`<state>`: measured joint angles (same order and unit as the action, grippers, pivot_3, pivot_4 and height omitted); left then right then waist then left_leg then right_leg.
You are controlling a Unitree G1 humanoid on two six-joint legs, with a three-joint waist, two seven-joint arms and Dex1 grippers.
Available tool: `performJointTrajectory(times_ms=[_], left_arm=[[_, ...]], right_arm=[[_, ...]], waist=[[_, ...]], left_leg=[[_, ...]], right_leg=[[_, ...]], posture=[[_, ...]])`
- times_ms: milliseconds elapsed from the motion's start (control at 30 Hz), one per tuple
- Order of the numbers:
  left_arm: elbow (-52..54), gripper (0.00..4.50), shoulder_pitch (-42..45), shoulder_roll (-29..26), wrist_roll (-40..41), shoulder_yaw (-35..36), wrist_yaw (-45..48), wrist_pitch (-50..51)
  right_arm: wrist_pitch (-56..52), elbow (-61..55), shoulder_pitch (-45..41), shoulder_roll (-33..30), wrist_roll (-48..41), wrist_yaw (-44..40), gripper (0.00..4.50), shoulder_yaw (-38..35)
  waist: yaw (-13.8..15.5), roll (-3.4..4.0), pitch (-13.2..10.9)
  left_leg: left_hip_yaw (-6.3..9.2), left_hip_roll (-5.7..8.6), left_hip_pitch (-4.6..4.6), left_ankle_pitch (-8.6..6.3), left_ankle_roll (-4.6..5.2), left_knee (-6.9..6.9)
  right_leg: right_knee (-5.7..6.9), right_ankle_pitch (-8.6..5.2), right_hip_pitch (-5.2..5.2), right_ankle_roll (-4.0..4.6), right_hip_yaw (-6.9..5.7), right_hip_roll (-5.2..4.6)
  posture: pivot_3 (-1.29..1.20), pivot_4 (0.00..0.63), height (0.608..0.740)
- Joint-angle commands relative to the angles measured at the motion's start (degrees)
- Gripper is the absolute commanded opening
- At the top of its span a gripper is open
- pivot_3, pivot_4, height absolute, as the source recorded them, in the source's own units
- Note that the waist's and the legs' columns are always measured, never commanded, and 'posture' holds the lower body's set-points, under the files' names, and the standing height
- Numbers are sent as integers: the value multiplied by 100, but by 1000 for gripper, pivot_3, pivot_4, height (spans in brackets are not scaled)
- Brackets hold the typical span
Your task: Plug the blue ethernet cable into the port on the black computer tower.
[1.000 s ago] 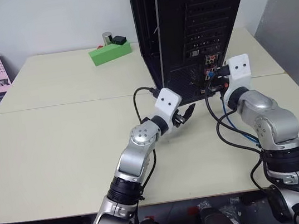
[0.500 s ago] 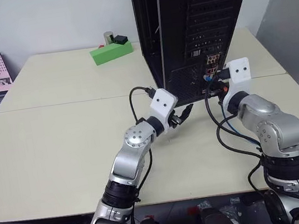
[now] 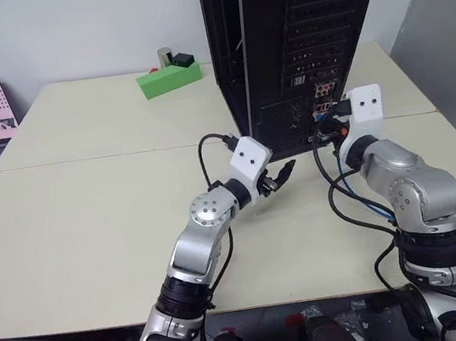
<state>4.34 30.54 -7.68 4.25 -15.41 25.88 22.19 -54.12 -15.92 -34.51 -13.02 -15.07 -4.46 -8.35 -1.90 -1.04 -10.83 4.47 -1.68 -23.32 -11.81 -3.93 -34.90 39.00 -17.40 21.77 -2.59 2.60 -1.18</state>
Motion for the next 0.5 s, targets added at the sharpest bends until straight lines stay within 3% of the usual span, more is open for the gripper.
performJointTrajectory(times_ms=[33,500], left_arm=[[314,3332,19,-7,-14,-7,44,-101],[376,3332,-22,-13,-48,-49,50,-74]], right_arm=[[205,-59,-153,-26,51,53,0,-81],[293,37,-134,-124,91,73,0,-98]], waist=[[1,0,0],[1,0,0]], left_leg=[[0,0,-1,0,0,0],[0,0,-2,0,0,0]], right_leg=[[0,0,0,0,-1,0],[0,0,1,0,0,0]], posture=[[0,150,740],[0,150,740]])
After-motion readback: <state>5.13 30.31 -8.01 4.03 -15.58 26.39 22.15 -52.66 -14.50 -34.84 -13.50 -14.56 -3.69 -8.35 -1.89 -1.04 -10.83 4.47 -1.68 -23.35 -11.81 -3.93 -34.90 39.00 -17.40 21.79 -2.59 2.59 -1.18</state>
